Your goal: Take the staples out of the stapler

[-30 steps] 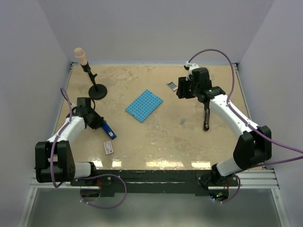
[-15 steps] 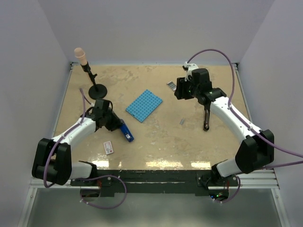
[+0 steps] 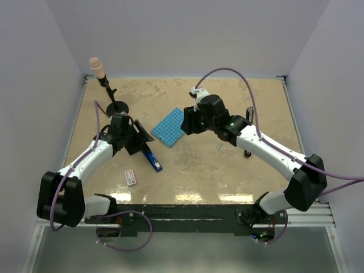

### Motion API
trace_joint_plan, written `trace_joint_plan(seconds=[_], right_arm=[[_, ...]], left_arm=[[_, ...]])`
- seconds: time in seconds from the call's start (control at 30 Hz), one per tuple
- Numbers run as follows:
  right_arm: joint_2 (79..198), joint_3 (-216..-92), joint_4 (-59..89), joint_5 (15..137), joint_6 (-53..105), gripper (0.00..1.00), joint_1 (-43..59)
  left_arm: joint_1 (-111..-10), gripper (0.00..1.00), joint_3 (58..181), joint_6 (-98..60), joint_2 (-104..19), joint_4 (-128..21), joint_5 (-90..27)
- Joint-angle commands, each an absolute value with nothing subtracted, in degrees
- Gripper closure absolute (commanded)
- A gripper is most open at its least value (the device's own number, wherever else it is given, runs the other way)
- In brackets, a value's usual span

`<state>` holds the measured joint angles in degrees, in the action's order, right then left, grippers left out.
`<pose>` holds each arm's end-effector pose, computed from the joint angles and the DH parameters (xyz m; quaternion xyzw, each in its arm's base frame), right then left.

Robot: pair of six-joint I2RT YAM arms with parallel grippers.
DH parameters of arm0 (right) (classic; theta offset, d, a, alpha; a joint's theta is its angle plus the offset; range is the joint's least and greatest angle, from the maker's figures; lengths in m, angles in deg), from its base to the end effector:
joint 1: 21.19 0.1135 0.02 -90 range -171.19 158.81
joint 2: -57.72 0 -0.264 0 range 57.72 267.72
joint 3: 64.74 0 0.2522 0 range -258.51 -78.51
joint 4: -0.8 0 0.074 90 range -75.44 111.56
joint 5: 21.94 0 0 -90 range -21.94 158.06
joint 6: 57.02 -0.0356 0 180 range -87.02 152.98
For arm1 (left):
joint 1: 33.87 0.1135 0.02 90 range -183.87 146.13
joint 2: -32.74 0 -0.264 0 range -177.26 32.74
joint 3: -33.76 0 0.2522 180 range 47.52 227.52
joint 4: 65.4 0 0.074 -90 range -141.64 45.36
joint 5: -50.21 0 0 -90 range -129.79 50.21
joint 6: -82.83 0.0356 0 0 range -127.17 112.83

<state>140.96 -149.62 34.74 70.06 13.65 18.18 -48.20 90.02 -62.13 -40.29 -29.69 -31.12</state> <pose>0.2571 0.2126 0.3243 -0.1607 0.8609 0.2498 0.4130 0.2418 -0.0673 0.2066 -0.3050 0.8939 -0.2412 0.2231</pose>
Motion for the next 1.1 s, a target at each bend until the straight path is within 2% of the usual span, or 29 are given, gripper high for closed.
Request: trace_joint_plan(seconds=[0.0, 0.1, 0.17, 0.27, 0.43, 0.6, 0.97, 1.07], right_arm=[[143.4, -152.9, 29.3, 66.1, 9.6, 0.47, 26.1], [147.3, -154.6, 29.1, 63.5, 9.2, 0.46, 30.5], [150.3, -155.8, 28.7, 61.8, 9.4, 0.45, 33.3], [153.5, -158.0, 28.1, 60.5, 10.0, 0.40, 36.4], [161.2, -163.5, 29.9, 57.3, 11.8, 0.35, 39.4], [166.7, -167.4, 31.7, 55.8, 12.1, 0.33, 40.3], [179.0, -176.1, 34.4, 53.0, 12.9, 0.34, 41.6], [180.2, -176.9, 34.4, 51.8, 13.2, 0.41, 42.1]], left_arm=[[-42.0, 0.28, 97.4, -52.3, -38.7, -29.5, -26.4], [-31.3, 0.31, 96.7, -46.6, -38.0, -32.3, -15.2], [-27.7, 0.31, 97.8, -42.2, -38.1, -32.6, -13.2], [-26.7, 0.29, 100.3, -36.4, -38.4, -30.4, -16.8], [-26.1, 0.32, 100.5, -31.2, -39.2, -29.8, -21.0], [-25.7, 0.32, 96.9, -31.8, -37.1, -31.9, -22.8], [-24.9, 0.30, 96.9, -31.6, -35.7, -28.8, -28.1], [-24.6, 0.30, 96.7, -31.6, -35.7, -29.1, -27.2]])
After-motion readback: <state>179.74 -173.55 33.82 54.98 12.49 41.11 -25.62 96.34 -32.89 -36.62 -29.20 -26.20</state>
